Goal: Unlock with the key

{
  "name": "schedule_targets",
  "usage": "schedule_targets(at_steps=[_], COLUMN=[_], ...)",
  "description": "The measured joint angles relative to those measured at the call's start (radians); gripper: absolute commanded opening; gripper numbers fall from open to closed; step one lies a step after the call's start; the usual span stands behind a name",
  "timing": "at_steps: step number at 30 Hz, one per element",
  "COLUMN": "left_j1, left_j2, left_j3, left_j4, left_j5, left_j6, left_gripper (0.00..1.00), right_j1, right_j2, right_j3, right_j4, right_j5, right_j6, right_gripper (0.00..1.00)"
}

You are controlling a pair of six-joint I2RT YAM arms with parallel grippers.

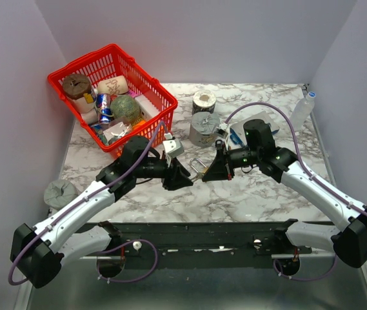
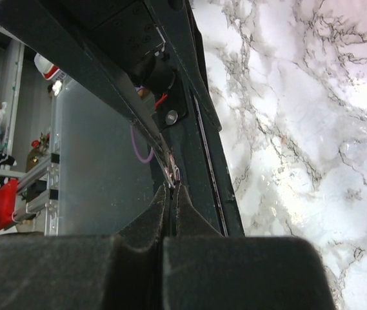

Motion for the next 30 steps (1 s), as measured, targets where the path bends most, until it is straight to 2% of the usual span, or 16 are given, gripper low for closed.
schedule_targets(at_steps=[18,23,30], left_j1=[0.000,0.000,0.000], left_j2=[0.032,0.032,0.044], left_j3=[0.000,0.000,0.000], left_j4=[0.033,0.034,0.040], left_j5=[0.047,0.056,0.092], left_j6=[-0.034,-0.036,-0.039], left_gripper=[0.15,0.01,0.00], right_j1=[0.000,0.000,-0.001], right_j2=[0.004,0.005,0.023], right_j3=[0.000,0.000,0.001], right_j4=[-0.042,-0.058,-0.079], right_j5=[-0.007,-0.010,-0.011], right_j6=[-0.040,-0.056,-0.072], right_gripper=[0.01,0.01,0.01])
